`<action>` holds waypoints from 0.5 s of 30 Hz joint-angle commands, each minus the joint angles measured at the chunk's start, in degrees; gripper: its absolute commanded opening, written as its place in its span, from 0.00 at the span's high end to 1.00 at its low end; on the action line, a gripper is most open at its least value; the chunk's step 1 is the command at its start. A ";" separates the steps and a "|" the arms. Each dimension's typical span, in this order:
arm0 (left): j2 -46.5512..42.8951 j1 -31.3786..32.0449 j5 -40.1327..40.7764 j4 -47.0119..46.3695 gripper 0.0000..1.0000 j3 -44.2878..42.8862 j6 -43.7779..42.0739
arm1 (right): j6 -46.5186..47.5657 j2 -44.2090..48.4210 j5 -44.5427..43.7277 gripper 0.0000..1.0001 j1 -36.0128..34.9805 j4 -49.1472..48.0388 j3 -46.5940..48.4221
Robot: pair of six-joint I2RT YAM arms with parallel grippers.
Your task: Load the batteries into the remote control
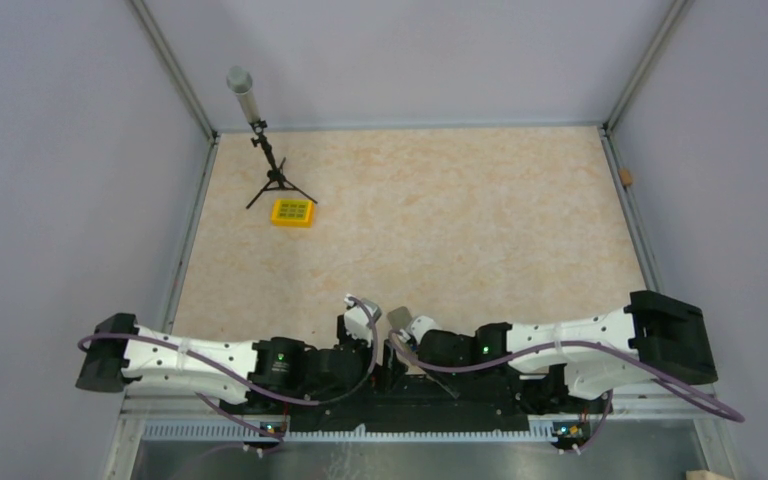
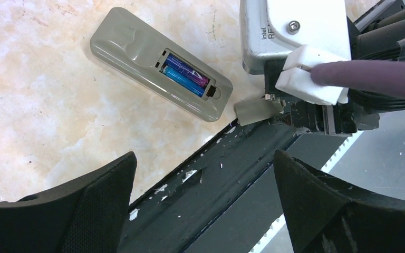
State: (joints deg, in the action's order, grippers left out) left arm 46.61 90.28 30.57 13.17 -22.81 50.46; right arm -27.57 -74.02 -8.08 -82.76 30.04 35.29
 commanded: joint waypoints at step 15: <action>-1.99 -14.44 -8.23 -10.91 0.01 4.96 0.35 | -5.38 3.38 -4.06 1.00 -2.81 10.68 9.06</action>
State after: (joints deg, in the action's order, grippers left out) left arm 45.23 81.93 27.97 9.58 -19.46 51.94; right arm -30.57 -72.60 -9.76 -84.42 36.10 39.31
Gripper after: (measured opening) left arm 0.986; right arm 0.103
